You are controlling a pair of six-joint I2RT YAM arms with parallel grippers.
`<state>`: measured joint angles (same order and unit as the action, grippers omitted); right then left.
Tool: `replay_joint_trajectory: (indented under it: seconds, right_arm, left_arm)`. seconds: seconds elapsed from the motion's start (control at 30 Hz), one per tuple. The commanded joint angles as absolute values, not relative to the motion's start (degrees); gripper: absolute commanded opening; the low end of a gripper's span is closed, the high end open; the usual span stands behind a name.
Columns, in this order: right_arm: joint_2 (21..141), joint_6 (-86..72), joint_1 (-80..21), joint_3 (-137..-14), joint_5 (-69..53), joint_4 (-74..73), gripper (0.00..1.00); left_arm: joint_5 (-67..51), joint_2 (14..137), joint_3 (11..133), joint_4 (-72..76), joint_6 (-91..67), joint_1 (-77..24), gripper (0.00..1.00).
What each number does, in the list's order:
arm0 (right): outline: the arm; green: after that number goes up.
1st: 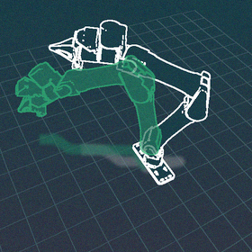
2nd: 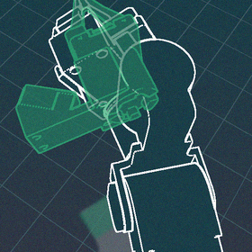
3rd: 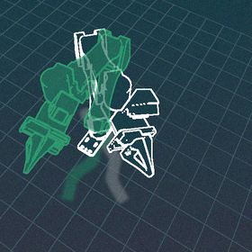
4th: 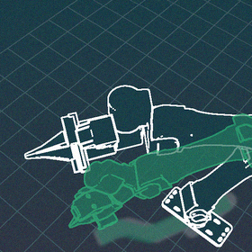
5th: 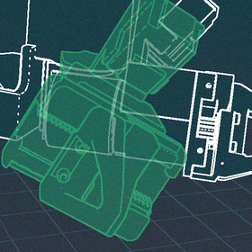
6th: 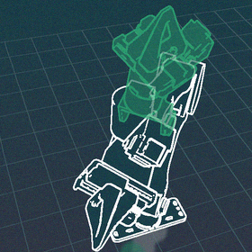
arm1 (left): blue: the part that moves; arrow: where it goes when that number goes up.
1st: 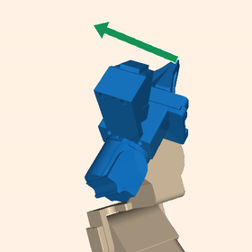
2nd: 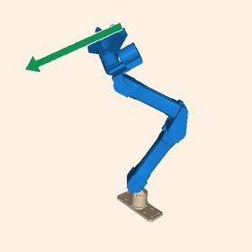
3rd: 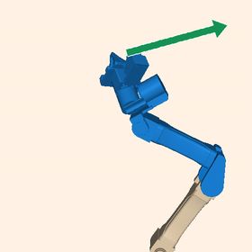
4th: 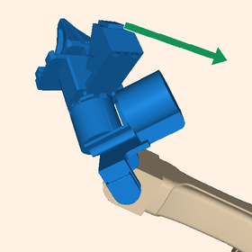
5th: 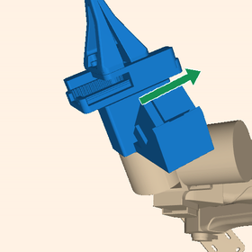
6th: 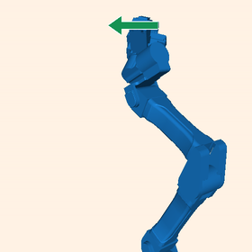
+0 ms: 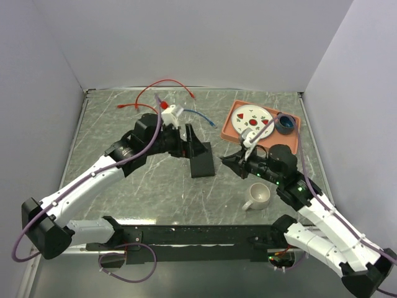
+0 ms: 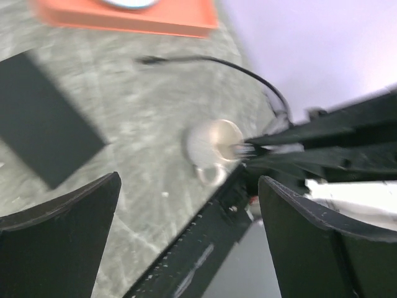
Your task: Insert the plug into the switch port
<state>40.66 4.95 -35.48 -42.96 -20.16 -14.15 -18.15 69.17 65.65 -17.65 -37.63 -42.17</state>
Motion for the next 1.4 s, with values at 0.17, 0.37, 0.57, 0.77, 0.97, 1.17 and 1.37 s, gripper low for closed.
replay_joint_trajectory:
  seconds: [0.17,0.37,0.57,0.77,0.97,1.17,1.37]
  right_arm:
    - [48.6,1.7,-35.3,-35.8,-5.6,-3.0,0.00]
    - [66.1,-4.2,-33.5,-37.2,2.6,2.6,0.00]
    - [83.6,-7.6,-32.7,-45.5,2.6,1.1,0.00]
    - [93.6,-6.8,-32.8,-50.0,-1.6,0.3,0.00]
    - [96.0,-7.6,-38.6,-50.2,-4.1,1.6,0.00]
    - [94.3,-7.4,-44.7,-49.6,-6.2,3.8,0.00]
    - [94.5,-9.1,-46.3,-51.6,-2.9,1.1,0.00]
  left_arm:
    - [-21.9,71.6,54.4,-10.8,-43.2,-31.6,0.99]
    - [-22.9,77.9,50.6,-4.7,-43.1,-29.7,0.99]
    - [-22.5,85.0,51.1,-1.0,-43.2,-29.0,0.99]
    - [-22.0,86.6,50.2,-1.8,-41.8,-28.0,0.99]
    - [-22.8,86.0,46.7,-1.2,-40.7,-24.3,0.99]
    - [-22.4,85.8,45.0,-1.1,-39.8,-21.3,0.97]
    - [-20.0,87.6,45.5,-2.0,-38.9,-20.1,0.97]
